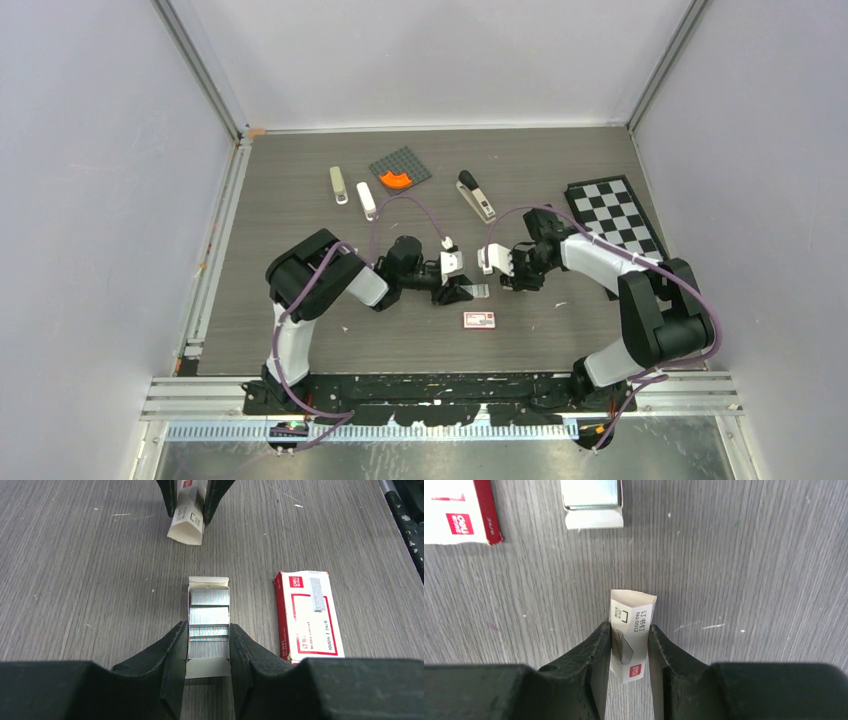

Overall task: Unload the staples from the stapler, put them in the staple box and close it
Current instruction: Close the staple box at the center of the board.

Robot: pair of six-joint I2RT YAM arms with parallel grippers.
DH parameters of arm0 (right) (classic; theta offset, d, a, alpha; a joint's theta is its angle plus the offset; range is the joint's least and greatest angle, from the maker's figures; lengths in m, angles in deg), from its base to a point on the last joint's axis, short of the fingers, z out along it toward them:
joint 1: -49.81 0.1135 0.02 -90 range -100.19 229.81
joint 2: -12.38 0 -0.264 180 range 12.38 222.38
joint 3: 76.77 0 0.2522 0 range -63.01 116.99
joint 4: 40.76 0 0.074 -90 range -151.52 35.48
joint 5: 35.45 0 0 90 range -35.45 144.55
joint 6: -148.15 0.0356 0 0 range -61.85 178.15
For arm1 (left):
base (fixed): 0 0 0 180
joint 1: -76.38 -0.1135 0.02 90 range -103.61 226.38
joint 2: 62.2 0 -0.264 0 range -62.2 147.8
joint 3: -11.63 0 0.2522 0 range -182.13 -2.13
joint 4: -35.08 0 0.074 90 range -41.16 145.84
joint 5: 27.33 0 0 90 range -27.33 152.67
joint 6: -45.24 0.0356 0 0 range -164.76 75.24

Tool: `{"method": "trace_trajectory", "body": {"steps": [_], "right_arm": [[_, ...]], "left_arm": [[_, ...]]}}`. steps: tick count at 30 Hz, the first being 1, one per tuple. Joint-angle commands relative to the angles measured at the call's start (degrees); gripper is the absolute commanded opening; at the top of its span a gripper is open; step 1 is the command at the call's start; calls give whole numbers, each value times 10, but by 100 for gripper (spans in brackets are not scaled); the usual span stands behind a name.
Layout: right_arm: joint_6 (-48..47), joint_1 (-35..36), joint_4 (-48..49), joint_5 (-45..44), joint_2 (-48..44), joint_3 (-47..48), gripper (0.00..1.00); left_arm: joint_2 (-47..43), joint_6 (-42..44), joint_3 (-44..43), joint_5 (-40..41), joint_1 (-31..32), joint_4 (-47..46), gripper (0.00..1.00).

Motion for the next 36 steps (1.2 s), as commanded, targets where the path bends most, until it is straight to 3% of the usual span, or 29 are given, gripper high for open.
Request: {"method": "trace_trajectory", "body": {"steps": [1, 17, 36], "right_arm": [[-1, 24, 9, 9, 11, 0, 36], [18, 75, 1, 16, 30, 17, 40], [-5, 79, -49, 32, 38, 29, 49]], "left_arm": [[16, -13, -8, -22, -1, -11, 35], [27, -31, -19, -15, -1, -22, 35], [25, -30, -17, 8, -1, -24, 34]]}}
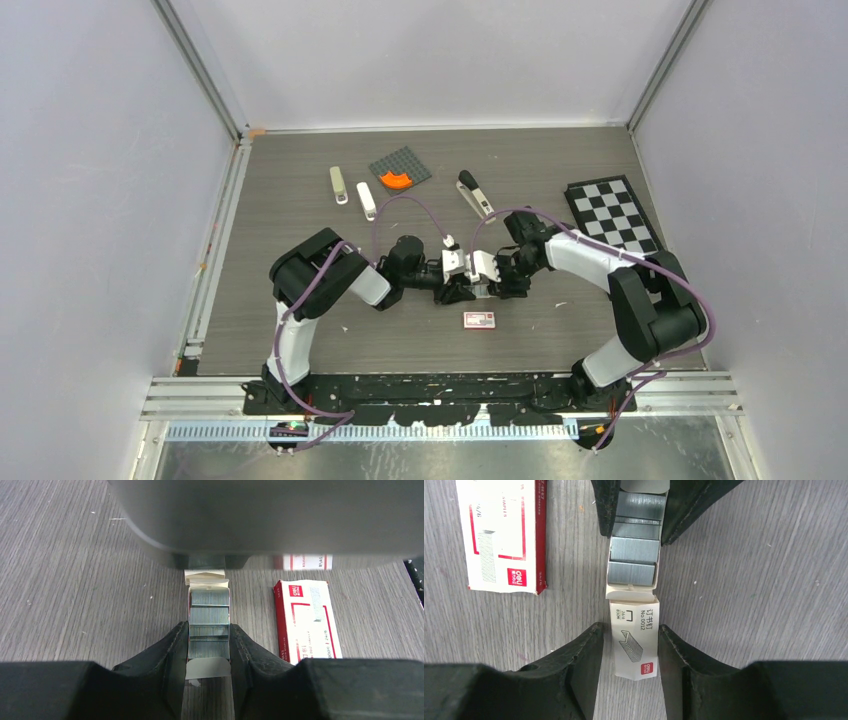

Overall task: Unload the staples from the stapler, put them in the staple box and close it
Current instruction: Close the staple box at the center of the board.

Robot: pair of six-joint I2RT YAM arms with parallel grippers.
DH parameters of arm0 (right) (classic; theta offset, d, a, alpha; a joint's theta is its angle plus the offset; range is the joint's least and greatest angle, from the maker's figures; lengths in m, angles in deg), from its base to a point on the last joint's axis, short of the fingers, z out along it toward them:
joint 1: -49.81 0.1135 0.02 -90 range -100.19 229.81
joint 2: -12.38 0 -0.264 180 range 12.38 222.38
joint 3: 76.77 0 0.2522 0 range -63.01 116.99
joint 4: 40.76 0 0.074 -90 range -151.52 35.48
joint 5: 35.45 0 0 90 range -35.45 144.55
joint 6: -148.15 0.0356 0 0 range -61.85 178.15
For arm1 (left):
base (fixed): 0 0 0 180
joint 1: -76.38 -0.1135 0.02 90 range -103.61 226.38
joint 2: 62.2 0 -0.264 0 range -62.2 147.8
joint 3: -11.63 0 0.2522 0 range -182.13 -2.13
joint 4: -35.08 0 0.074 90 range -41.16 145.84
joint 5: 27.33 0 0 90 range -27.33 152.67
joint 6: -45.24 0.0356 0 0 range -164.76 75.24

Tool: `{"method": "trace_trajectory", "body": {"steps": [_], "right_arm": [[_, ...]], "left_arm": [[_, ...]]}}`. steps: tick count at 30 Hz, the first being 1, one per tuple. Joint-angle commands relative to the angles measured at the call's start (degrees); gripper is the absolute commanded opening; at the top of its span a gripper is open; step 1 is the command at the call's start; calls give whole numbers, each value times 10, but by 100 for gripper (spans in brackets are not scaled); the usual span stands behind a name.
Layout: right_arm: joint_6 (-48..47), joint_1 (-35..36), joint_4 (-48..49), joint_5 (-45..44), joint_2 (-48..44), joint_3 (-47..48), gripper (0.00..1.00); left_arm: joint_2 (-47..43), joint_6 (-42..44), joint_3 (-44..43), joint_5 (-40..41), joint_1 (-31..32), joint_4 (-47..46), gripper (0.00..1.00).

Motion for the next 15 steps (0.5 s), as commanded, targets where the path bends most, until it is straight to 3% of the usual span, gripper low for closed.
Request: {"method": "trace_trajectory", "body": {"steps": [1, 15], "right_arm": [[-9, 7, -34, 13, 12, 6, 49], [30, 19, 0, -11, 22, 6, 52]], "left_arm": [[9, -1, -5, 15, -1, -9, 34], [15, -5, -11, 14, 3, -12, 34]]}}
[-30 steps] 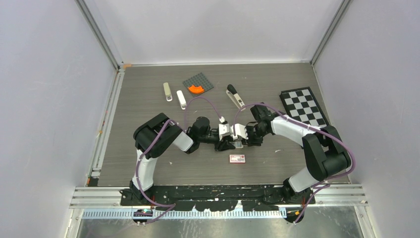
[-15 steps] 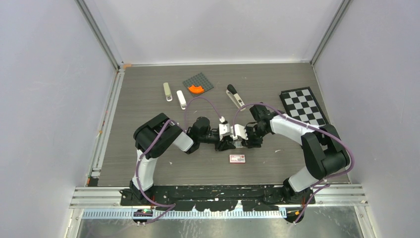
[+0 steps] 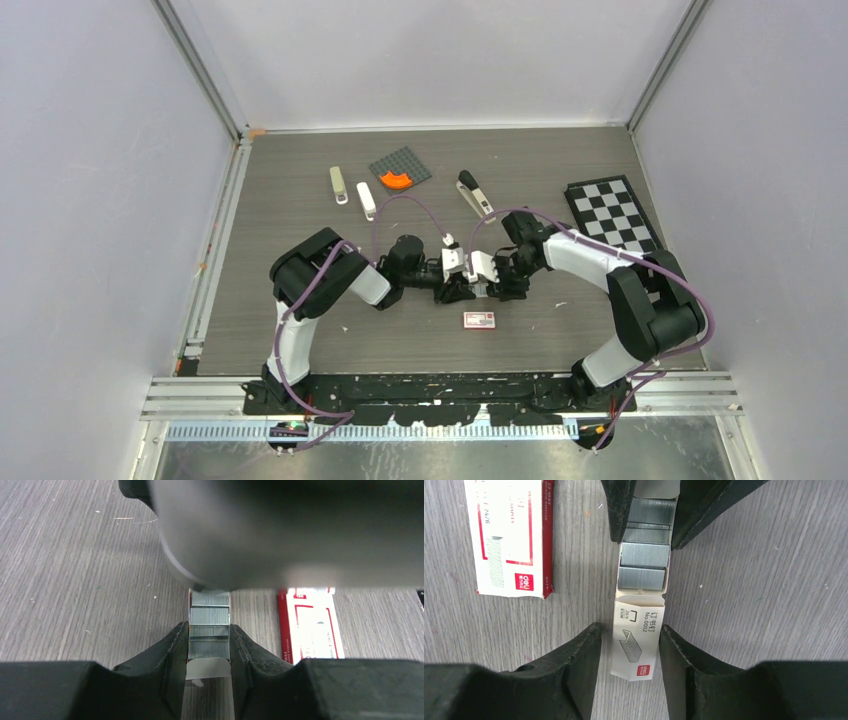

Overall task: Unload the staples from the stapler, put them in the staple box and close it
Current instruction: Close the staple box at the center of the board.

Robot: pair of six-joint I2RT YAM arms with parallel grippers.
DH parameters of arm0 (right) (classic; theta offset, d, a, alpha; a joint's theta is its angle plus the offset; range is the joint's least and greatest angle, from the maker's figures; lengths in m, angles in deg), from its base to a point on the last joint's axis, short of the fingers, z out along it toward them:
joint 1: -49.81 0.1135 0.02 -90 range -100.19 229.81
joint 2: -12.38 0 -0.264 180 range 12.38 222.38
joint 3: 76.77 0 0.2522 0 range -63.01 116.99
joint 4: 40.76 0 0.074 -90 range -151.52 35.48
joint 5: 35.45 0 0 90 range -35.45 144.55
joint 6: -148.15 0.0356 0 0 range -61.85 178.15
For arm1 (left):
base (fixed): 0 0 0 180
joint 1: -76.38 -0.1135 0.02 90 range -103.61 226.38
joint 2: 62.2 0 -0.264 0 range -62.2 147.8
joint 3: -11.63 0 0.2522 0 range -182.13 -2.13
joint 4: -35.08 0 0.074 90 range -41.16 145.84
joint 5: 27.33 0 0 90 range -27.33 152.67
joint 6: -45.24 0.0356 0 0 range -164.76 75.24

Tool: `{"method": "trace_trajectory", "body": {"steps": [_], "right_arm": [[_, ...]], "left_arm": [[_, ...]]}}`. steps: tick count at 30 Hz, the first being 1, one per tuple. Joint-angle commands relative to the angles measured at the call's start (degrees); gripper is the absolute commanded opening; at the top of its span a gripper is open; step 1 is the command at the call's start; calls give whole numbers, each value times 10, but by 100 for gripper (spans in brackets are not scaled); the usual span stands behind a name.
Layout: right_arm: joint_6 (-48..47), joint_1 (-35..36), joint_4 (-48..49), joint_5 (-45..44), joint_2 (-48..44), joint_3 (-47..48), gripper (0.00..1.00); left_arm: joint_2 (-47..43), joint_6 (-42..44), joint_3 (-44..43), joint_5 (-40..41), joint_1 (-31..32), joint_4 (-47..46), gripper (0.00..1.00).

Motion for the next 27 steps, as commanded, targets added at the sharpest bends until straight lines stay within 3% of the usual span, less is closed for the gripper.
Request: {"method": "trace_trajectory", "body": {"steps": [1, 16, 27], "right_arm": [[33, 10, 20, -19, 17, 1, 53], [30, -32, 18, 3, -35, -13, 72], [-1, -53, 23, 3, -35, -31, 64]], "left_arm": [[14, 3, -10, 11, 2, -10, 34], [16, 2, -10, 5, 2, -9, 34], [18, 1, -11, 1, 2, -9, 34]]}}
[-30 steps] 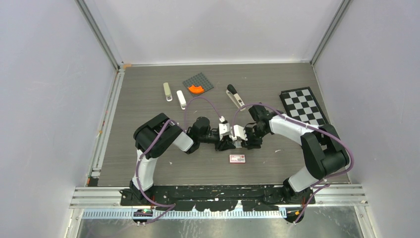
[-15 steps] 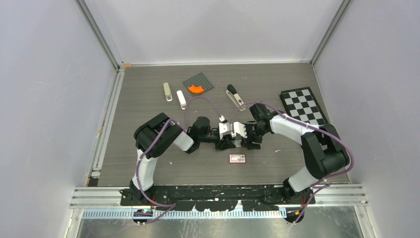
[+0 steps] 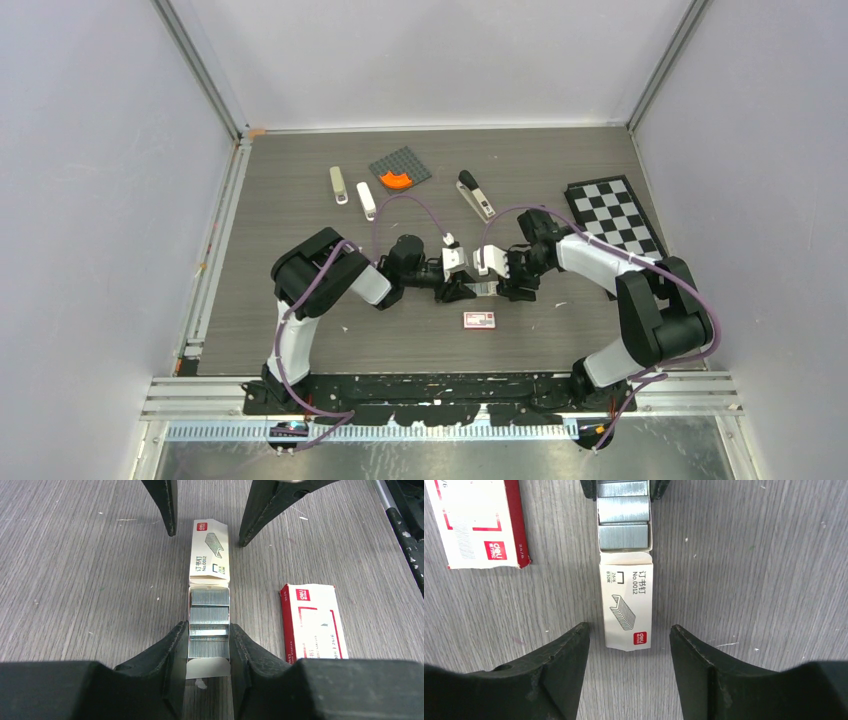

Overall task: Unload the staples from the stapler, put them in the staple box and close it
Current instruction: Close the staple box at the center of the board.

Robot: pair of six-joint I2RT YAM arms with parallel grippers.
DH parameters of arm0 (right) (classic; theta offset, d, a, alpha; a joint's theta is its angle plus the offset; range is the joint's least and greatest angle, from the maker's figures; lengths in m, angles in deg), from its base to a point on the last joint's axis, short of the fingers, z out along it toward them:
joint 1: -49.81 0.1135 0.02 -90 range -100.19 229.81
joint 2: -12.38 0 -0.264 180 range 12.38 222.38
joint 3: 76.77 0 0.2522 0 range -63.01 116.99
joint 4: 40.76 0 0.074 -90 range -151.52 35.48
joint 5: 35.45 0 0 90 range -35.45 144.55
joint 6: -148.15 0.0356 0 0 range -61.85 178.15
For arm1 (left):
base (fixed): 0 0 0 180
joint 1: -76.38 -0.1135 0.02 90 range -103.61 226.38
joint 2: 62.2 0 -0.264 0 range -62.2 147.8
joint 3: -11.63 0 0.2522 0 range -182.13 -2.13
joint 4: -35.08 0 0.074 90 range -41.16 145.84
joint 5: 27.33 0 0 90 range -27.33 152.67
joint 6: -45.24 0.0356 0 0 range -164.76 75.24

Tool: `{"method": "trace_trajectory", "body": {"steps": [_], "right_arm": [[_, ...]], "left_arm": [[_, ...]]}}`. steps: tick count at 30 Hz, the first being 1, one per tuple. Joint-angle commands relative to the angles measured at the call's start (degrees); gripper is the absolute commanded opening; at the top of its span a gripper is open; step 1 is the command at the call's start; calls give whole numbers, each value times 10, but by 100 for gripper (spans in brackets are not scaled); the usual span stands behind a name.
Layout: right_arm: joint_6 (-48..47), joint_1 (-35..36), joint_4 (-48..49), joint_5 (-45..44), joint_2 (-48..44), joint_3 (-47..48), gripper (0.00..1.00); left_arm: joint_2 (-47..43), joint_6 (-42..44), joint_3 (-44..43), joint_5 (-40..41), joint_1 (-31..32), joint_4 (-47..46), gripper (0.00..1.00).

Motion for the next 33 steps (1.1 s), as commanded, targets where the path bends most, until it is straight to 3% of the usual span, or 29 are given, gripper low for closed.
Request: {"method": "trace_trajectory", "body": {"steps": [1, 22, 33], "right_arm": [[-21, 1, 5, 10, -7, -7, 63], [16, 20, 44, -10, 7, -12, 45], [14, 27, 42, -5, 9, -13, 44]], "left_arm": [[12, 3, -7, -1, 3, -2, 34], [18, 0, -15, -16, 5, 5, 33], [20, 1, -18, -16, 6, 11, 33]]}}
